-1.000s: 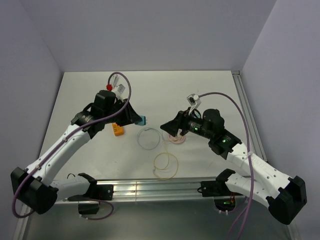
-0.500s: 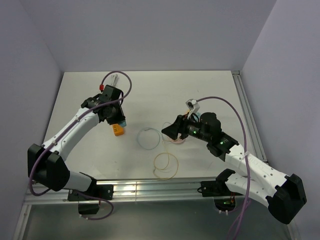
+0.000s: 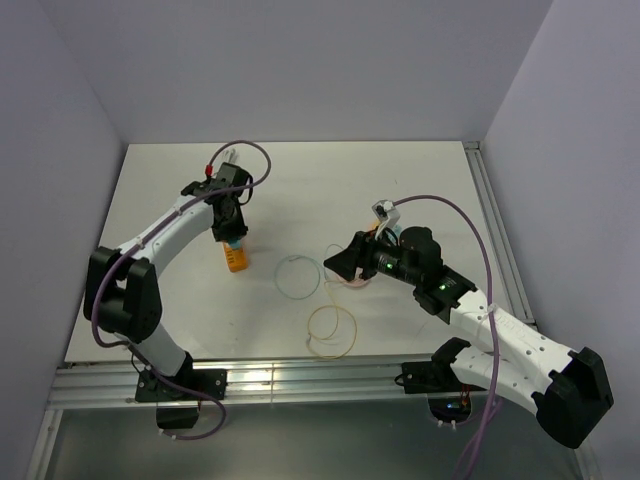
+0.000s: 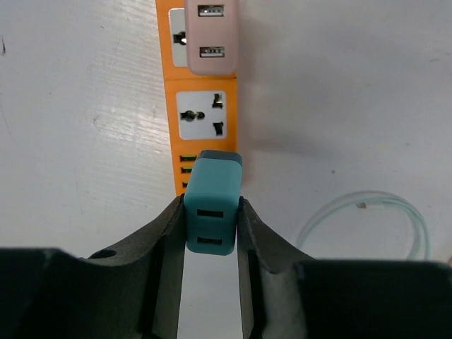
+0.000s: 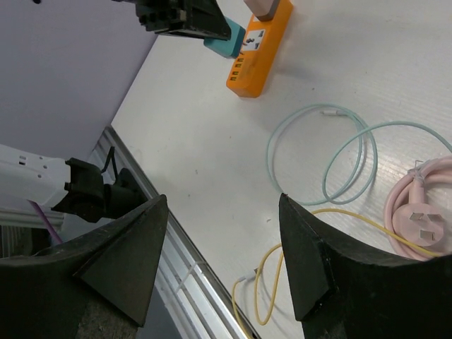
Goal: Insert the plug
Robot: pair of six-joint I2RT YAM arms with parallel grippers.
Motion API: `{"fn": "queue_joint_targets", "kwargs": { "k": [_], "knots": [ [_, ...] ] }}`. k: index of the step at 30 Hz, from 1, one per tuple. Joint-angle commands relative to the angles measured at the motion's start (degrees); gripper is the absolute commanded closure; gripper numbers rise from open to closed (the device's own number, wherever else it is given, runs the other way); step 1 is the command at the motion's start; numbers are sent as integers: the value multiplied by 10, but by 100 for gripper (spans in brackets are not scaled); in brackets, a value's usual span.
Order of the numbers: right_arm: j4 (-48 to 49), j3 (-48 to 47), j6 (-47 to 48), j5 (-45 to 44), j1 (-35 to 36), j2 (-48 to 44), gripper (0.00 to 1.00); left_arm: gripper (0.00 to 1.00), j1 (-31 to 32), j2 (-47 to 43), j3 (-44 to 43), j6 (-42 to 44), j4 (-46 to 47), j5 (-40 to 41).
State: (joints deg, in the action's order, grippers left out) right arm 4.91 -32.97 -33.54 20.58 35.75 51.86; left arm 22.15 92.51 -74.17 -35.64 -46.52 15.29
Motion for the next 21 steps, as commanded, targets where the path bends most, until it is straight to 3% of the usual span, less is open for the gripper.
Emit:
{"fn": "queue_joint_targets", "kwargs": {
  "k": [1, 21],
  "knots": [
    [19, -7, 7, -13, 0, -10, 29, 100, -9, 20, -22, 19, 13, 27],
    [20, -13, 9, -12, -1, 10, 29, 100, -34, 50, -9, 37, 61, 12]
  ]
}}
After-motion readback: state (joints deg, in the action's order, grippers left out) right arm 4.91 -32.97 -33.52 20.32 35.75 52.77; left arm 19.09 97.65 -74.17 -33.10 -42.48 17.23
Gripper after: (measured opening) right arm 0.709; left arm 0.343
